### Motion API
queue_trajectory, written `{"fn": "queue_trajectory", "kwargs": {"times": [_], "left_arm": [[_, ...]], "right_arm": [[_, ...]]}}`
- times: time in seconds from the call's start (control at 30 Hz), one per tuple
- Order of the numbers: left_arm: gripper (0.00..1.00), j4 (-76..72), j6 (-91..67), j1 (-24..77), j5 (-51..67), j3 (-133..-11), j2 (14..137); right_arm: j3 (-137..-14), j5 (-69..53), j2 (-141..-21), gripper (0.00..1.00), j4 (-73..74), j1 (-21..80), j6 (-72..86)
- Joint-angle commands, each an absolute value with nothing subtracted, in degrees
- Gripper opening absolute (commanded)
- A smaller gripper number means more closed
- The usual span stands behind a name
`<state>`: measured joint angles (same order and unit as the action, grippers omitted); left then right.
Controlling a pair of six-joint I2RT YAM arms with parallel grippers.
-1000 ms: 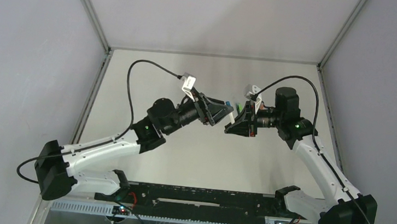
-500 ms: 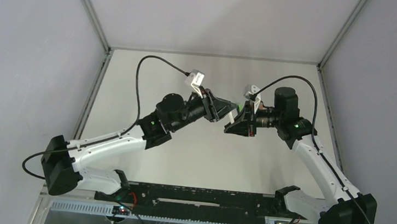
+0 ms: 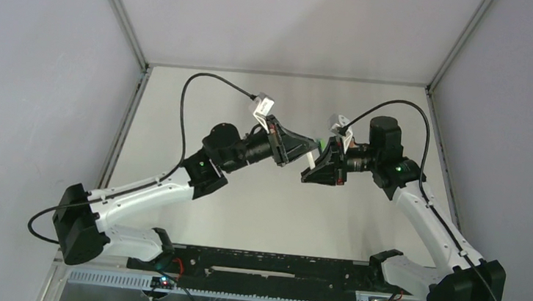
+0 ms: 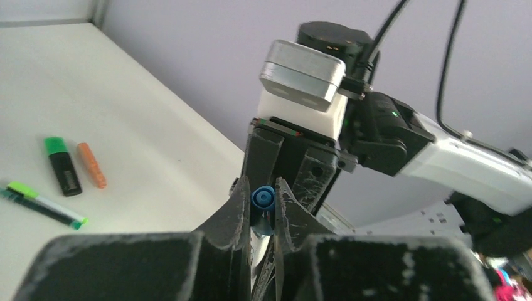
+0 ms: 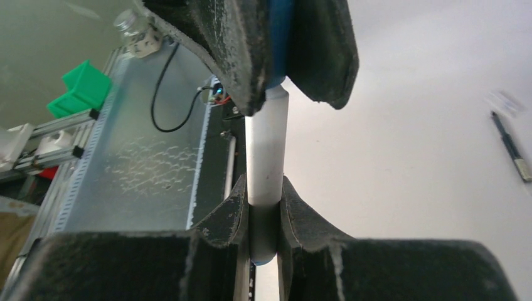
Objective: Insert the pens into the pen caps
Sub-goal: Press the pen cap onto the pen.
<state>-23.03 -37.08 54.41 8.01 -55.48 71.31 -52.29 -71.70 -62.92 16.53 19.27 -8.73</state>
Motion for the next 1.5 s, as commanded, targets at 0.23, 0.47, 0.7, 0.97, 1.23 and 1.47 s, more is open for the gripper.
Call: {"fn": "queue_trajectory", "kwargs": {"times": [0.23,0.47,0.7,0.97,1.23,1.47], "left_arm": [[0.00,-31.75,-38.98,52.66,30.77,-52.27,72.47],[0.03,-37.38,-37.26,52.65,36.50,-48.18,74.26],[0.31,-37.41,-32.66,52.56,33.01,-46.59,72.88],[0.60,-34.75,-30.80,52.07,28.41,-46.33,68.47],[0.63,-37.69,-26.58,50.95,26.16,-41.13,64.87],[0.63,-45.13,-29.05,50.26,22.90,-40.86,65.40]], "right_arm": [[-54.66,-82.33,-64.07,0.00,8.81,17.57,-0.74],[-54.62,-83.43,-64.86,0.00,7.21,17.51,1.89],[-54.76,-80.15,-64.74,0.00,10.84,18.47,-3.14],[-54.71,-78.66,-64.48,0.00,12.73,19.51,-6.03],[-54.76,-80.37,-63.90,0.00,14.42,20.06,-8.89],[-54.73,-80.30,-64.26,0.00,15.35,21.01,-10.25]]}}
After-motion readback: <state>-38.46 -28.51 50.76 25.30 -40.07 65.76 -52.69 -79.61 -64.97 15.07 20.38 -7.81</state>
